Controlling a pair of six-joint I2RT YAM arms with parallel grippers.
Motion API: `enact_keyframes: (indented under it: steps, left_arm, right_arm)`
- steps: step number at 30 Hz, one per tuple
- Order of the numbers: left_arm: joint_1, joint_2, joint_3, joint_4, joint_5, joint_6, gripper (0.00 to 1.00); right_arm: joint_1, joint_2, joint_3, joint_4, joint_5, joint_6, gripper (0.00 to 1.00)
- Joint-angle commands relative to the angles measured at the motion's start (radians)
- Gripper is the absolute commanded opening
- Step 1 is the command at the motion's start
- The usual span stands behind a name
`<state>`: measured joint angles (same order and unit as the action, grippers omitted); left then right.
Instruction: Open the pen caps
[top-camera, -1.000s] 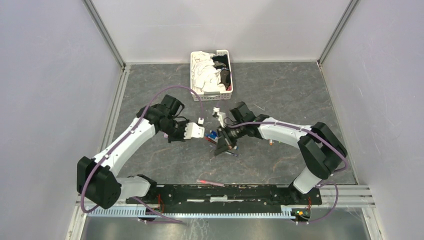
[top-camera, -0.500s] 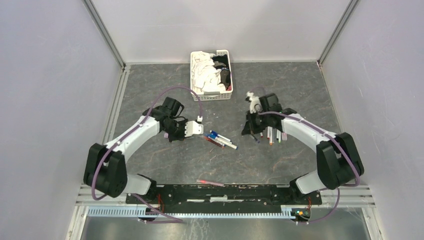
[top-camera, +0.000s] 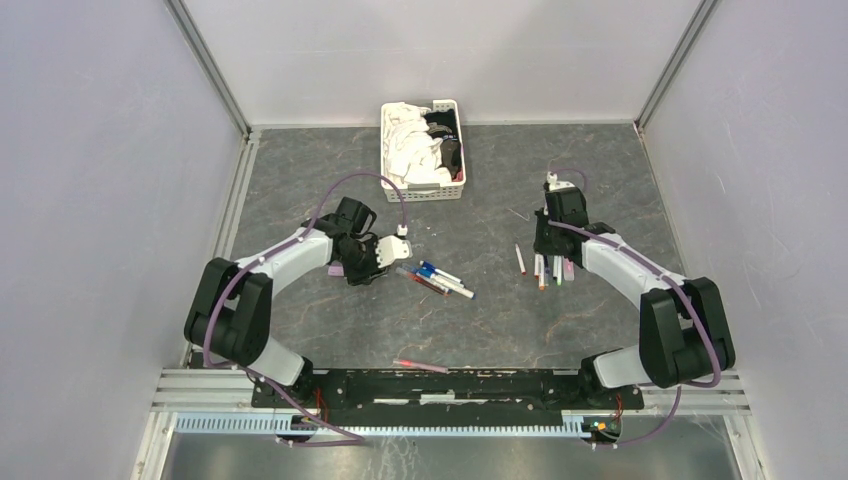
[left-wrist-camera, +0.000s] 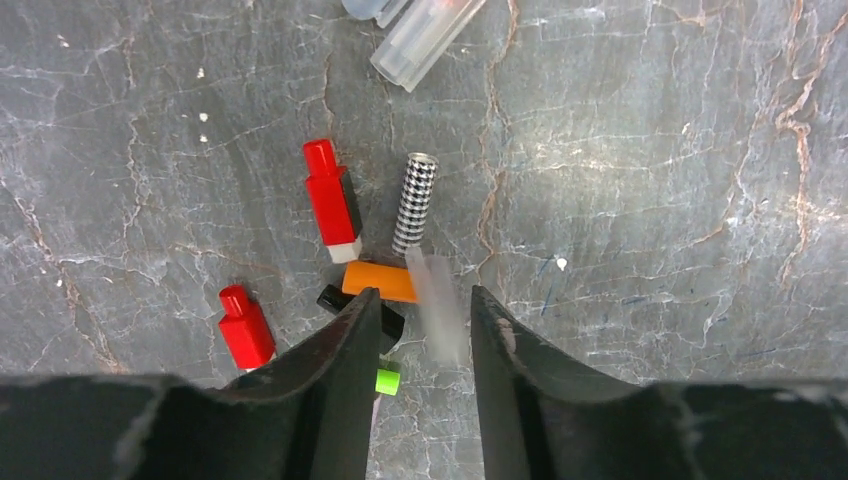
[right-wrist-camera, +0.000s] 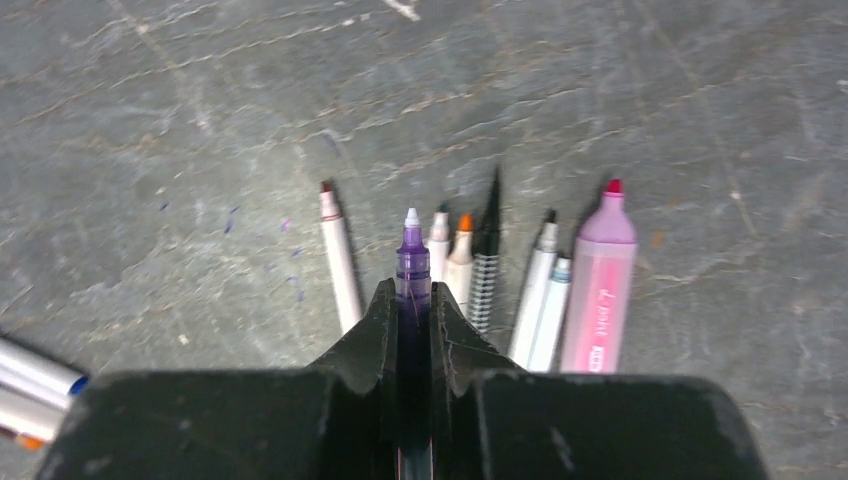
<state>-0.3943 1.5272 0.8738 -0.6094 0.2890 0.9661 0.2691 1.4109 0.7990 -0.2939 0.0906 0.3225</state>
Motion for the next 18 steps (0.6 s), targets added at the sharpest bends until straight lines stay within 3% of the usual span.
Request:
enact_keyframes:
  steps: [1, 2, 3, 5, 6, 7, 11, 18]
  left_arm:
    - [-0.001, -0.048, 0.01, 0.037, 0.001, -0.068, 0.5]
    - [-0.001, -0.056, 0.016, 0.028, 0.014, -0.073, 0.53]
    - [-0.001, -0.063, 0.025, 0.02, 0.021, -0.079, 0.64]
    - [-0.001, -0.078, 0.051, -0.004, 0.036, -0.099, 0.68]
    - [0.0, -0.088, 0.064, -0.015, 0.043, -0.105, 0.92]
    - [0.0, -0.096, 0.079, -0.029, 0.055, -0.112, 0.99]
    - [0.0, -0.13, 0.155, -0.094, 0.086, -0.146, 1.0]
    - [0.002, -0.185, 0.284, -0.177, 0.125, -0.22, 1.0]
  right_arm:
    - [-0.03, 0.012, -0.009, 0.045, 0.113, 0.023, 0.0]
    - [-0.031, 0.027, -0.011, 0.046, 0.121, 0.019, 0.0]
    - [-0.034, 0.036, -0.011, 0.046, 0.13, 0.018, 0.0]
    - [-0.04, 0.055, -0.017, 0.054, 0.141, 0.016, 0.01]
    - [-0.042, 0.063, -0.024, 0.059, 0.148, 0.015, 0.03]
    - [-0.045, 0.068, -0.028, 0.064, 0.157, 0.015, 0.04]
    - [-0.054, 0.094, -0.034, 0.076, 0.164, 0.012, 0.11]
    - [-0.054, 0.094, -0.027, 0.069, 0.164, 0.01, 0.36]
